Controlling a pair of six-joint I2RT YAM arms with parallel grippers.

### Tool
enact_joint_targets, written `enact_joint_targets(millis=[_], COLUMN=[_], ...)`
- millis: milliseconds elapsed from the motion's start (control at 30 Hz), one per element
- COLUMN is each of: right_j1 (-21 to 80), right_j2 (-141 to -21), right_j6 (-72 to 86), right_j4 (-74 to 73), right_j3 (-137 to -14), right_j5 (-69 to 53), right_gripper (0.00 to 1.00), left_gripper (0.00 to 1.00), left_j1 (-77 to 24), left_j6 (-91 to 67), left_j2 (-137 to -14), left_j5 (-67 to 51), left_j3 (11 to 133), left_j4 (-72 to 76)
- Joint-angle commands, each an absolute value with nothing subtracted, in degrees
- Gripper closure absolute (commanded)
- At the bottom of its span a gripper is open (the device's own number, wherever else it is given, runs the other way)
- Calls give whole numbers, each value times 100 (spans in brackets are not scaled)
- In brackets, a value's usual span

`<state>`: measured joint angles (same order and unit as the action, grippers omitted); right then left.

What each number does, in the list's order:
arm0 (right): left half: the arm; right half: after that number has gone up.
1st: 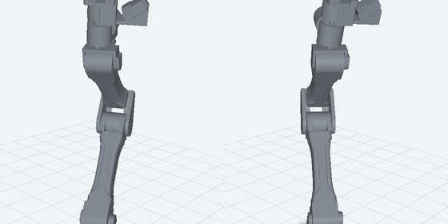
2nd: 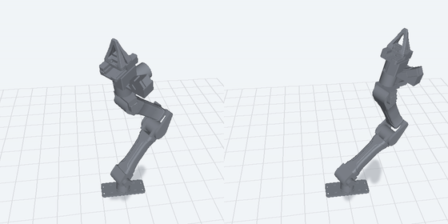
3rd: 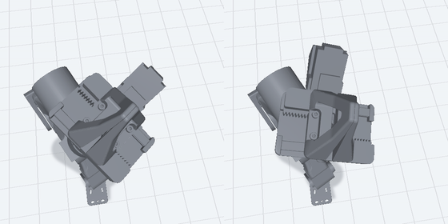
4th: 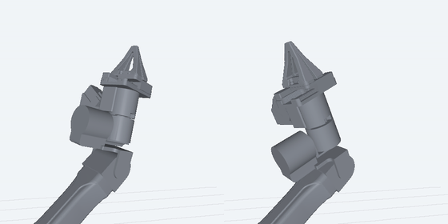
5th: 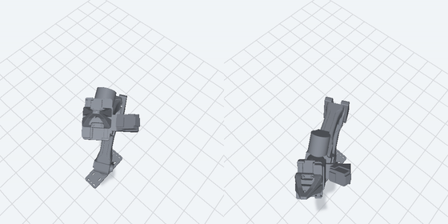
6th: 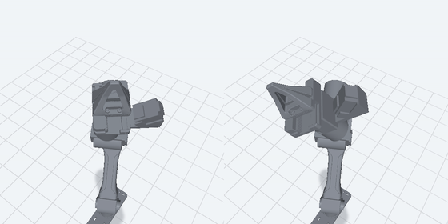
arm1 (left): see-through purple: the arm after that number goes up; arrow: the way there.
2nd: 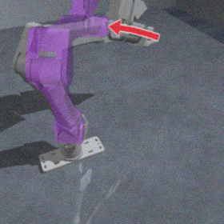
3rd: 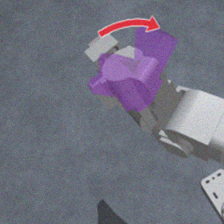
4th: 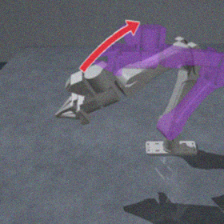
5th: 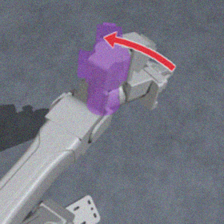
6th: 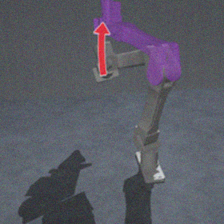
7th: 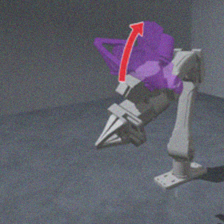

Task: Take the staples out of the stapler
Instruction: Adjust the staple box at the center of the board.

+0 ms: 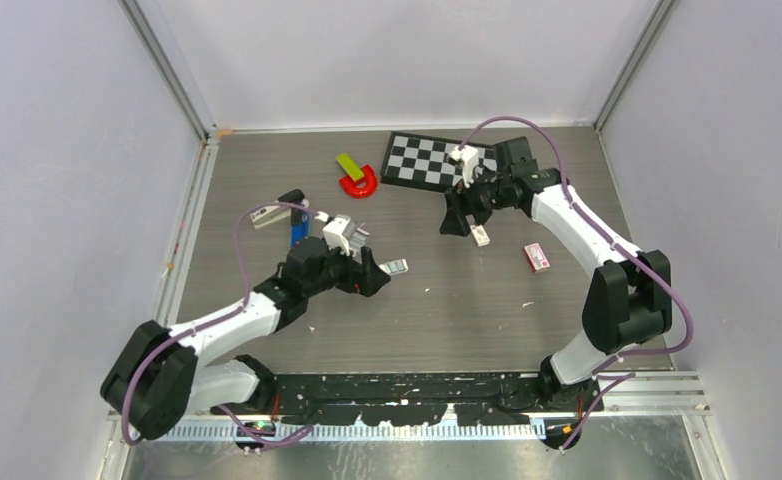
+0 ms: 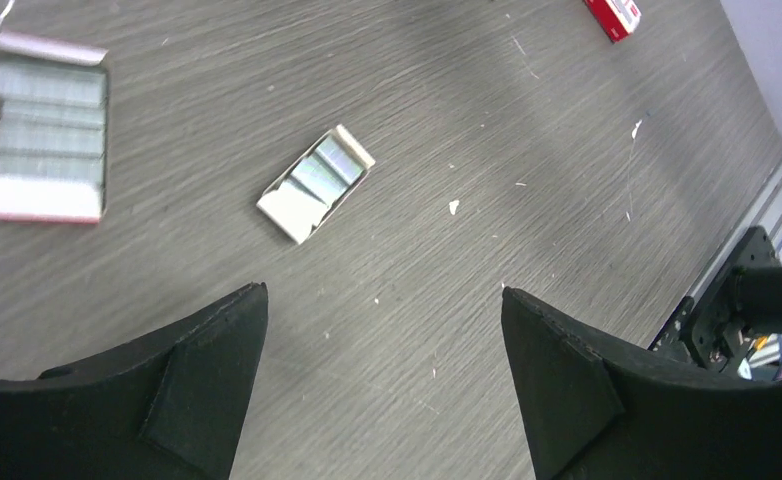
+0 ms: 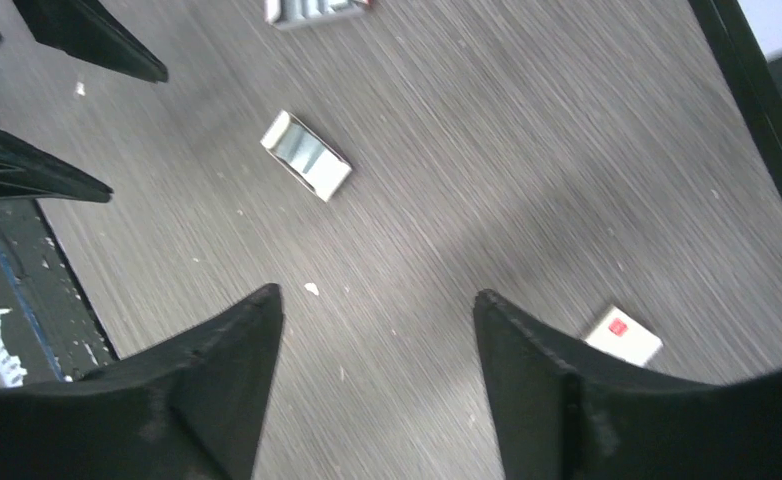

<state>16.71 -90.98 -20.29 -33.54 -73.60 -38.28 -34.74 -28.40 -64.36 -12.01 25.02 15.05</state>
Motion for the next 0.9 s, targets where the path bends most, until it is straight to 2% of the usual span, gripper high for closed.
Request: enact_joint_targets(millis=[0,133,233,333,567,867], right_j1=[1304,1155,1145,1125,1124,1125], right_j2=[-9154,-9731,-9967,-10212,-10663,-11144], right_j6=[-2354,-2163,-2098,-1962,-1742,-1408], right_j4=[-3856,-4684,-4582,-4523,-4330,-4318], right_j3=[-7708,-8291,-8153,-8168,-8175,-8262], right_j5=[-3279,-2351,-1738,-1304,-999,-1142], right_gripper=[19,14,11,8,8,12], left_gripper=[12,10,1,0,0,5], left_j1=[-3452,-3454,-3451,-3398,-3371,-3374], left_j6=[-2187,-2073,-1921,-1867,-2102,-2426], left_j2=[-6984,-7295,-7431,-7498,-7143,-6213], left_j5=[-1948,-2007,-1904,-2001,-2030,-2066], left_j3=[2957,3108,3296,3464,3364,2901], left_j4=[2141,2664,2641,2417,1860,1626])
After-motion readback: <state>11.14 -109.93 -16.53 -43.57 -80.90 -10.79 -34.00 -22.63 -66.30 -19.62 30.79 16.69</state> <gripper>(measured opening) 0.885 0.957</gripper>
